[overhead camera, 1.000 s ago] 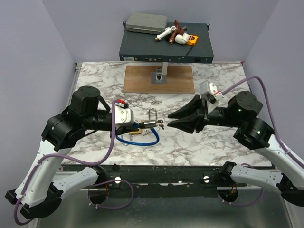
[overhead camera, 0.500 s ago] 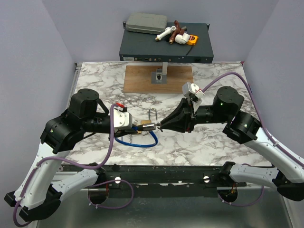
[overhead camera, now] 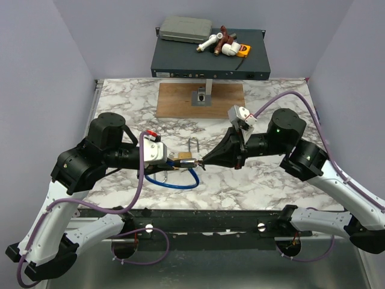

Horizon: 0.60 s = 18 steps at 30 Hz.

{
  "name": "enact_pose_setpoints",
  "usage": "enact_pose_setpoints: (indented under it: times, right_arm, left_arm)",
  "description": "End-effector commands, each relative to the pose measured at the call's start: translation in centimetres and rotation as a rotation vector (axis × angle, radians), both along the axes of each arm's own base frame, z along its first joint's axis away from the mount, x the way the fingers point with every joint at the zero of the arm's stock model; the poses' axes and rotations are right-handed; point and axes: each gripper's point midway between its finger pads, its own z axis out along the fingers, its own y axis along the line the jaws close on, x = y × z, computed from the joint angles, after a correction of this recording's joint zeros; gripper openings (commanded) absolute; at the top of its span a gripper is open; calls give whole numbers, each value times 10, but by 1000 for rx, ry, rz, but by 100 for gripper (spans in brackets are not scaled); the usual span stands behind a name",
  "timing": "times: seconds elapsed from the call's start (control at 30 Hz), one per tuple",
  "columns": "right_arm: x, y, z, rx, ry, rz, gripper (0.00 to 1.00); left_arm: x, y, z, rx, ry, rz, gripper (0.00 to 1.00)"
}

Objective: Unlock with the key

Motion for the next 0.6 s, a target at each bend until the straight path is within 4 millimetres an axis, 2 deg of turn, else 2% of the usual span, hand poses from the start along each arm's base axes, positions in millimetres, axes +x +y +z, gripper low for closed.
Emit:
enact_pose_setpoints:
  times: [0.0, 0.2, 0.57]
  right_arm:
    - [1, 10, -12, -39, 44, 35, 1]
    - [12, 21, -26, -89, 157, -4, 1]
    - [8, 30, -51, -132, 370, -2, 1]
  left_arm:
    - [0, -8, 17, -65, -34, -34, 0]
    - [8, -10, 22, -63, -60, -11, 0]
    - [24, -8, 28, -48, -130, 55, 0]
